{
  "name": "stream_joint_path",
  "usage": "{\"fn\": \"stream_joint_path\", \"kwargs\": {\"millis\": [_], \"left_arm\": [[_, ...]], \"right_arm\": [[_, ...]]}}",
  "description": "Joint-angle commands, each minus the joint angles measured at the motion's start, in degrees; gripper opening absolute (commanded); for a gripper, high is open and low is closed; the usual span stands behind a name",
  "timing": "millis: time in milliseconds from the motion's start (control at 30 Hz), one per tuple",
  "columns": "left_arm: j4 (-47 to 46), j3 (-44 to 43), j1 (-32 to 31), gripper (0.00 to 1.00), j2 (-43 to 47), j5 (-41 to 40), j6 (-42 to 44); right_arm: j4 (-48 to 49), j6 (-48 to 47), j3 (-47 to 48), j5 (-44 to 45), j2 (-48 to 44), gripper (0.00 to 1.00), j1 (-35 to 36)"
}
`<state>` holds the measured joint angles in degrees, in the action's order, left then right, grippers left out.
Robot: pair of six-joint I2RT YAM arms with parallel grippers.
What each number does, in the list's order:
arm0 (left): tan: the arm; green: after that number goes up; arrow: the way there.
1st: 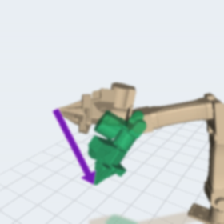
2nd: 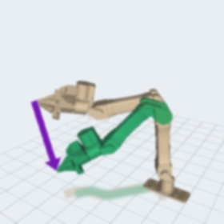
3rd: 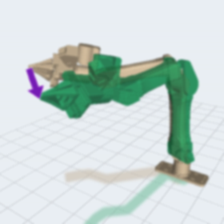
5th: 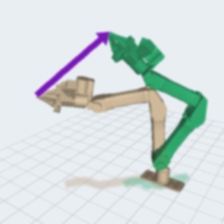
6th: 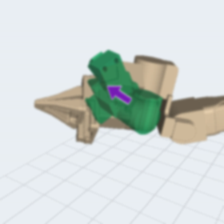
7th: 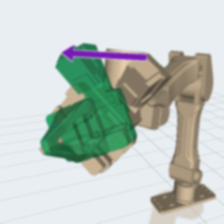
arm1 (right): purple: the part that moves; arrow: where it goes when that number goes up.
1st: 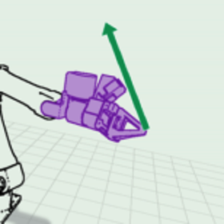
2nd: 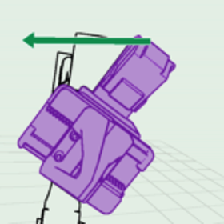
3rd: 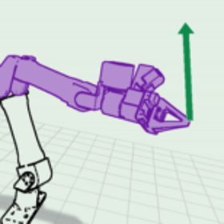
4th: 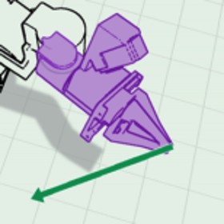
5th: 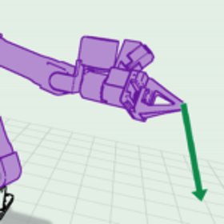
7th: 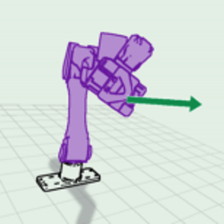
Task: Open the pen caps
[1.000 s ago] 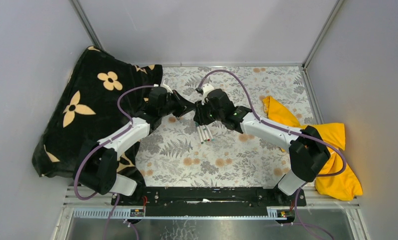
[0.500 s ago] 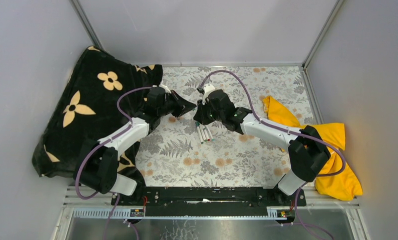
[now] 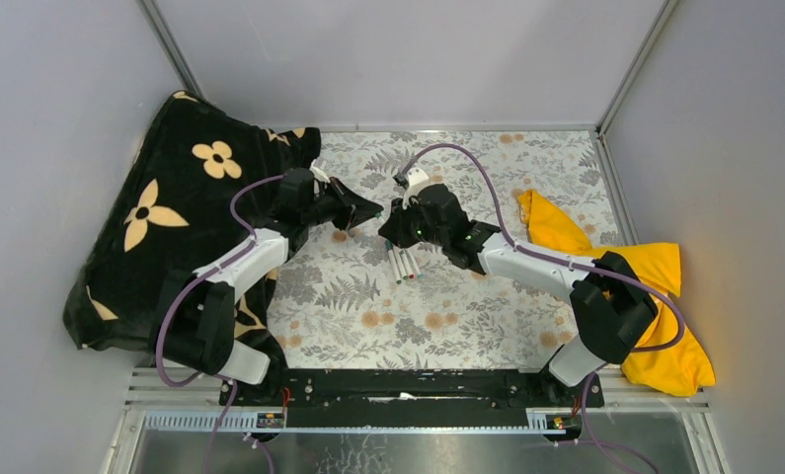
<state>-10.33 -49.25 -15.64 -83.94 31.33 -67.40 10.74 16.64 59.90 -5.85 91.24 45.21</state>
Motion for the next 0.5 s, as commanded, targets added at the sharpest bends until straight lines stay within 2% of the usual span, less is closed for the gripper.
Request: {"fn": "stream_joint_path", "kwargs": {"millis": [0, 467], "left_arm": [[-5.4, -2.7, 5.7, 0.00, -0.5, -5.5, -1.7], [1.7, -6.5, 5.9, 0.00, -1.0, -10.4, 5.7]], "right_arm": [[-6.2, -0.4, -2.9, -1.7, -3.3, 0.00, 0.1], [-8.5, -0.6, -4.0, -2.9, -4.7, 0.00, 0.1]]}}
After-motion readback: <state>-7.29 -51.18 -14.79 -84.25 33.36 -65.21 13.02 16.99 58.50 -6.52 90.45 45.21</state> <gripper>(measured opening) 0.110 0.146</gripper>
